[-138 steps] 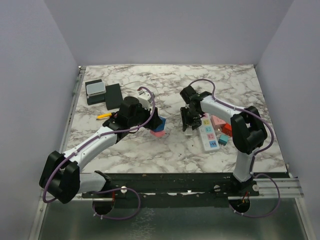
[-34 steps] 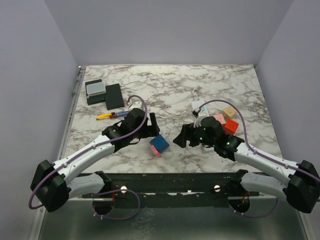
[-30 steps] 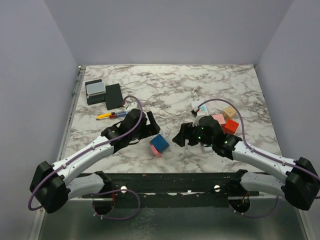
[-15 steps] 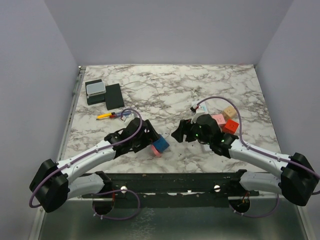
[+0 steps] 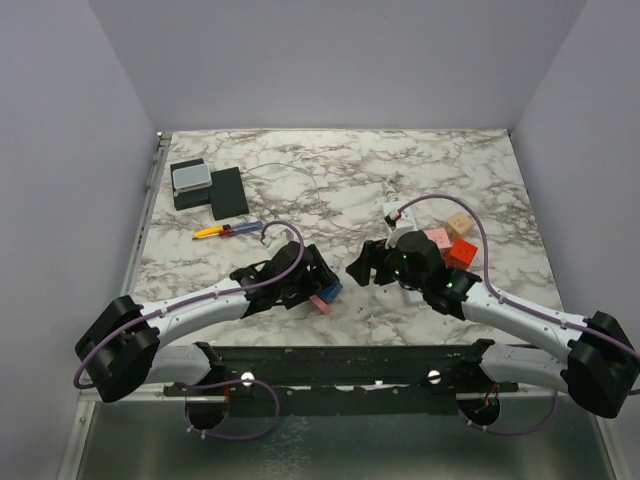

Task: Pull the plug off the socket
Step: Place the socket at the center of the board, then pick up the socket from the center of the board.

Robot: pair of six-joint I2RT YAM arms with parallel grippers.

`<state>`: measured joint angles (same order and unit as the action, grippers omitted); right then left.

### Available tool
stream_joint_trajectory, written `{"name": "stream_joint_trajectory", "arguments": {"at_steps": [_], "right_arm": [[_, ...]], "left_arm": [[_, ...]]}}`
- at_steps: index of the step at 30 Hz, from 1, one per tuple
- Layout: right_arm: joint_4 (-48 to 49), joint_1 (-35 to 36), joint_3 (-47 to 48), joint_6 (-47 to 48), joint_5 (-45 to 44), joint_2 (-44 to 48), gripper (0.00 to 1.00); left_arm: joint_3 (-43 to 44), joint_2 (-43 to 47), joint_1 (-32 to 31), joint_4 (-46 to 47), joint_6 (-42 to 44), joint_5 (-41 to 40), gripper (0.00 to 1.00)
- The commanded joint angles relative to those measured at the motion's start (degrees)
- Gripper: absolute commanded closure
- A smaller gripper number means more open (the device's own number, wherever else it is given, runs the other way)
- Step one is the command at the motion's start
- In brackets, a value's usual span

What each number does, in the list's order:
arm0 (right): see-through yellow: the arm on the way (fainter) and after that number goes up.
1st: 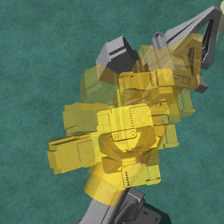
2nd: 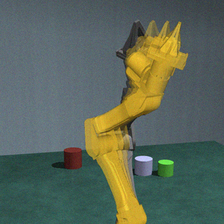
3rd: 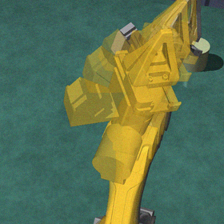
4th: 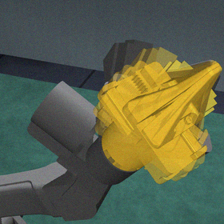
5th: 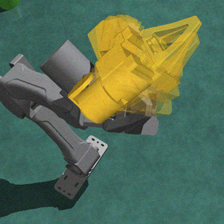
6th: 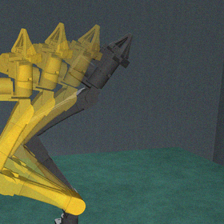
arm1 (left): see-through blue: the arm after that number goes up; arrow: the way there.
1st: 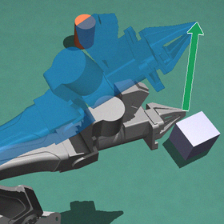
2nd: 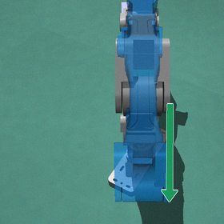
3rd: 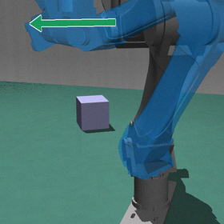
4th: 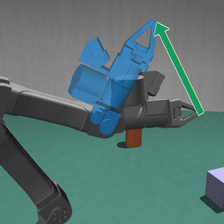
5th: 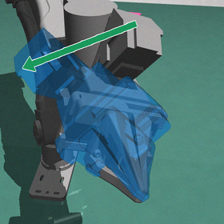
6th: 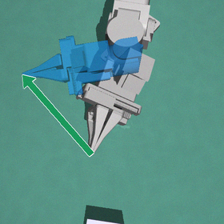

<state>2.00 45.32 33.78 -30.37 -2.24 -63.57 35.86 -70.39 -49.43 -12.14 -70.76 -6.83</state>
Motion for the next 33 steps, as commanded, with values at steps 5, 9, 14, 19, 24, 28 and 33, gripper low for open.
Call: {"name": "stream_joint_trajectory", "arguments": {"at_steps": [5,9,14,19,24,28,33], "right_arm": [[-1.44,0.32,-0.78,1.25,-2.03,1.75,0.25],[-1.65,0.33,-0.96,1.23,-1.86,1.65,0.25],[-1.91,0.31,-1.09,1.51,-1.80,1.71,0.25],[-3.03,0.32,-1.50,1.50,-2.45,2.12,0.25],[-3.97,0.30,-1.78,1.19,-2.54,2.42,0.25],[-4.42,0.29,-1.75,0.41,-2.35,2.66,0.25],[2.71,1.53,-5.80,-3.64,0.55,5.85,0.25]], "left_arm": [[-0.61,-2.38,-0.50,1.15,-1.27,-3.99,0.01],[0.42,-3.10,-0.44,1.34,-0.33,-6.21,0.01],[1.31,-4.48,0.40,1.32,4.56,-5.71,0.05],[1.45,-4.08,2.40,1.26,12.03,-4.89,0.20],[4.07,-4.32,4.26,1.24,24.81,-0.46,0.30],[6.57,-5.87,4.65,0.88,31.27,4.99,0.33],[6.79,-7.47,4.69,0.80,23.45,6.13,0.32]]}}
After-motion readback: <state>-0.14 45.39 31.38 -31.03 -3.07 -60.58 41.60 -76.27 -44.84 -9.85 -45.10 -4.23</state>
